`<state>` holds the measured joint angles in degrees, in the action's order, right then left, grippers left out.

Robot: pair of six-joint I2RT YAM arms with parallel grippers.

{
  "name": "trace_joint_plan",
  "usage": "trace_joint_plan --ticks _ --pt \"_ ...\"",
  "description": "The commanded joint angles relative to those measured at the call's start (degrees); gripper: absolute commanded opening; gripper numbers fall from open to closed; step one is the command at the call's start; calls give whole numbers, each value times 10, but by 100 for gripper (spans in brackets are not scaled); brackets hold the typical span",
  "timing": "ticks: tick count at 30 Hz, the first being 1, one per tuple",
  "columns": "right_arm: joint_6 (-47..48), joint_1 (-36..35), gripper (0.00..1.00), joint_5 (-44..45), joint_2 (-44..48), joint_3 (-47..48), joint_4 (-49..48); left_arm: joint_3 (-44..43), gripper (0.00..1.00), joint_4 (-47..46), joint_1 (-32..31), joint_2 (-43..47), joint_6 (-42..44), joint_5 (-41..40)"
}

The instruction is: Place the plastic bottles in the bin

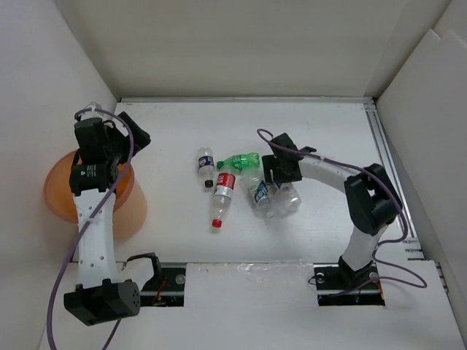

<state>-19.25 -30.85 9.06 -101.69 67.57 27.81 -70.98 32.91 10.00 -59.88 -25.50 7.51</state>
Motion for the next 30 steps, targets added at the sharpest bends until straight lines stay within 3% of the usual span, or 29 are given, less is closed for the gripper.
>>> trace_joint_plan --ticks 1,4,6,7,8,11,12,16,20,21,22,24,25,27,28,30 --pt "-18 2 79 24 -21 27 -10 -6 100 -21 0 6 34 73" --pt "-18 20 63 24 -38 32 -10 -6 100 -31 0 -1 34 122" --pt "-24 34 27 24 -29 32 -5 -12 100 -38 0 -8 40 146" --pt "-29 40 16 24 -20 32 -5 -18 100 -38 0 -14 40 146" --pt "-29 53 13 29 -10 27 -5 -28 100 -33 0 -14 40 141" --pt "-29 66 9 29 28 27 -5 -35 100 -22 0 -14 34 103" --pt "-23 72 2 29 34 33 12 -35 100 -22 0 -14 34 94" --pt "-11 89 0 25 84 38 27 -35 100 -43 0 0 19 123" --pt "1 119 0 -87 153 27 -20 -49 100 -82 0 -5 27 243" --pt "1 126 0 -113 166 27 -31 -49 100 -115 0 -11 27 332" --pt "1 132 0 -155 179 27 -40 -42 100 -136 -6 -11 27 369" --pt "1 132 0 -186 213 37 -52 -48 100 -153 -49 -30 33 358" --pt "-4 132 0 -206 234 49 -65 -57 100 -158 -117 -37 45 340" --pt "-4 138 0 -235 255 61 -79 -77 100 -151 -194 -74 59 293" --pt "-4 144 0 -250 265 61 -87 -85 100 -151 -268 -88 59 252" --pt "-17 162 0 -298 302 68 -126 -93 100 -160 -329 -109 59 228"
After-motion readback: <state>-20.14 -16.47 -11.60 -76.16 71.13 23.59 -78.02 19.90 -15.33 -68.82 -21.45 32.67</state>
